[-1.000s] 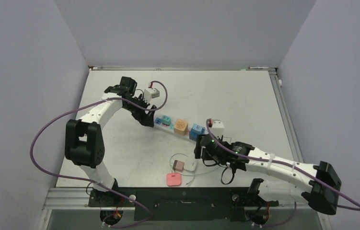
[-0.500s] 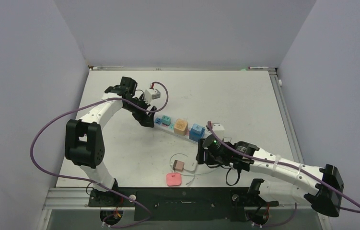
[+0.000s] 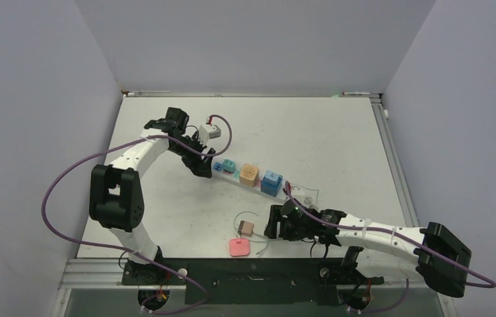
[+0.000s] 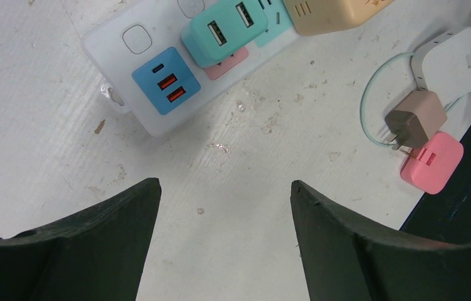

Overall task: Insert the plug
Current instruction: Move the plug to the corner of the board, then pick up the plug from the corner of the board.

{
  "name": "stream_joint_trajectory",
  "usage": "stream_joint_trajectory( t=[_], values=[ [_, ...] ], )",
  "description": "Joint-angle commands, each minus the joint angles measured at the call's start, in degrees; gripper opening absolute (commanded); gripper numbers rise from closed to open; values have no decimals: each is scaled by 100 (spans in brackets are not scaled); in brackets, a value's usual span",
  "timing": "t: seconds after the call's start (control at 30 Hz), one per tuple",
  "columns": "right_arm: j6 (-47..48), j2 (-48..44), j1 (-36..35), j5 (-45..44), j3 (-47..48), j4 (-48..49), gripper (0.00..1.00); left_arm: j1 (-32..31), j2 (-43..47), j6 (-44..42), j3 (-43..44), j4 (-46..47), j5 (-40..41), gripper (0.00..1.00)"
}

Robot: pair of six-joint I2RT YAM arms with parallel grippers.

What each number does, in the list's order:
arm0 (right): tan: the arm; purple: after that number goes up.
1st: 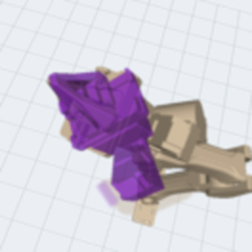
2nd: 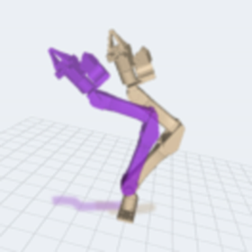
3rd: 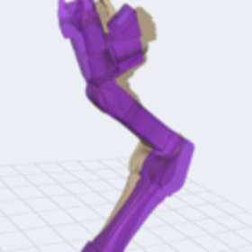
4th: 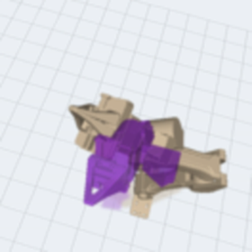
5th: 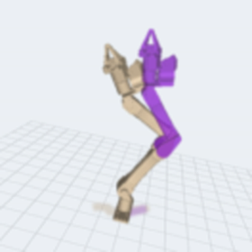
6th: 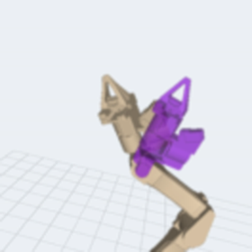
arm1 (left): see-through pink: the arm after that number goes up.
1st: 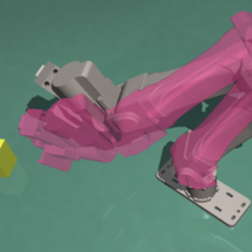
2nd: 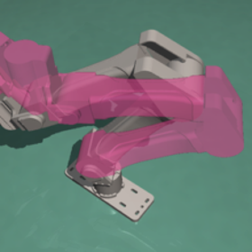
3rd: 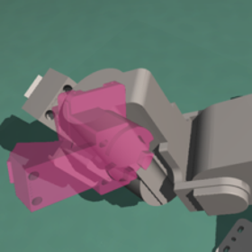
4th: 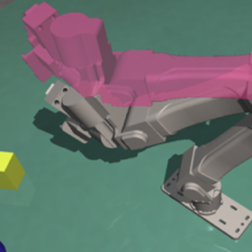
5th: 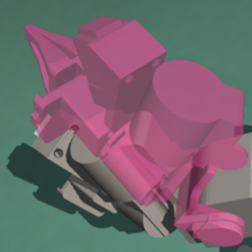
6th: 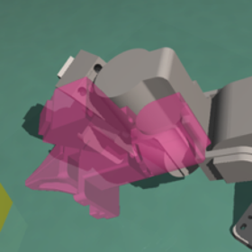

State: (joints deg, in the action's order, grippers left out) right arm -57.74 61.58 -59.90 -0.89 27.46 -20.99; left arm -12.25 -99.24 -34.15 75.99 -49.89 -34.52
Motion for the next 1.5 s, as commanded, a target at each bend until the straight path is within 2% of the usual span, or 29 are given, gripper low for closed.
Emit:
stream_joint_trajectory(
  t=[0.0, 0.17, 0.37, 0.57, 0.73, 0.9, 1.23, 1.47],
  values=[
    [-36, -59, 274, 508, -289, 1432, 63, 39, -46, 159, 412, 264, -156, 73],
    [215, -134, 347, 650, -211, 1428, 62, 114, -280, 281, 699, 393, -93, 73],
    [529, -44, -530, -475, 588, 389, 61, 292, -768, 573, 896, 893, 145, 73],
    [1412, 911, -1113, -1134, 1686, -106, 64, 298, -758, 541, 824, 680, -8, 73],
    [2498, 1920, -1026, -956, 2160, 83, 71, 341, -533, 448, 553, 483, -170, 74],
    [3046, 2388, -827, -661, 2267, 489, 72, 385, -455, 461, 482, 452, -186, 74],
    [3470, 2661, -788, -343, 2393, 676, 69, 443, -347, 496, 436, 392, -260, 75],
    [3373, 2653, -844, -211, 2204, 857, 66, 457, -361, 585, 462, 445, -231, 75]
  ],
)
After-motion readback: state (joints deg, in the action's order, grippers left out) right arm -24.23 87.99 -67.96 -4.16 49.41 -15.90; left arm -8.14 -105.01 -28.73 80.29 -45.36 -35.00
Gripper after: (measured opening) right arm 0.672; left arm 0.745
